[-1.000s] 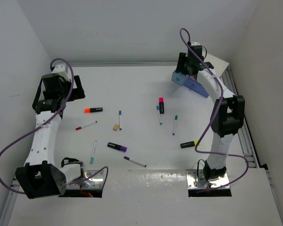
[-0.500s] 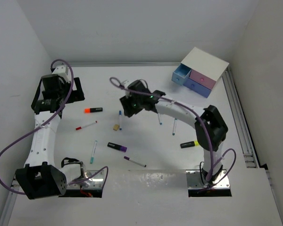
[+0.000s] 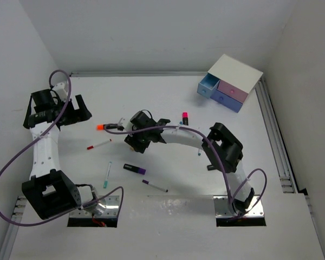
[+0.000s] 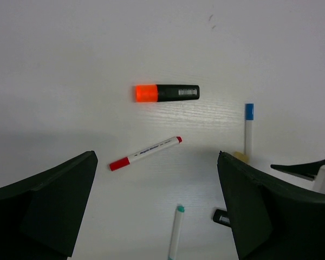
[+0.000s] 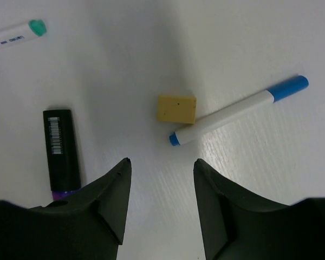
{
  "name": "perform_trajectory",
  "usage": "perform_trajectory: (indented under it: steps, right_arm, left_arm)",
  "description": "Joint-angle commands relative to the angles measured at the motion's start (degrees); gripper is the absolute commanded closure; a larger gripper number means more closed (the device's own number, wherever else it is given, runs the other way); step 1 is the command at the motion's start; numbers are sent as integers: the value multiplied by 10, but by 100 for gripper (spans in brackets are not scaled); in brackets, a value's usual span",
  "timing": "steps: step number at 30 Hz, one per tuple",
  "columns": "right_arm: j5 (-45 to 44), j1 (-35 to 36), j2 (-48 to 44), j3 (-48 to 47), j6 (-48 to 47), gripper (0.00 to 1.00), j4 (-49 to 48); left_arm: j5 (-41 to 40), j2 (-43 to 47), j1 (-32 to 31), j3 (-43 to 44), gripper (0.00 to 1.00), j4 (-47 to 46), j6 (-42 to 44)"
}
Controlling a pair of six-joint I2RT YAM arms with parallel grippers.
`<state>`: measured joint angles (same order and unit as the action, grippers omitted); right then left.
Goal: Sort the stationery into containers
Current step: Pick up the stationery from the center of the board.
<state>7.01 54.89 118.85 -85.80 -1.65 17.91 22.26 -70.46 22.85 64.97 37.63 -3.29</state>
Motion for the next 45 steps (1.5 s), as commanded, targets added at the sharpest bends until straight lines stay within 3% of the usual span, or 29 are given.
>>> perform_trajectory:
  steps: [1,11,32,35,42,45]
  right_arm:
    - [11,6,23,-32,-48,50,-36]
    - [8,6,66,-63,-47,41,-48]
    - [3,9,118,-93,-44,51,-52]
    - [1,10,119,-87,-42,56,-53]
    - [7,14,82,-89,-27,83,-50]
    - [3,8,35,-91,-13,90,-48]
  left_arm:
    - [46,-4,18,14,0,3,21]
    - [52,-13,32,7,0,-1,29]
    - [48,-34,43,14,0,-3,30]
    - [49,-35,45,15,0,-3,30]
    - [48,-35,48,22,0,-2,30]
    - [52,-36,48,31,0,-1,30]
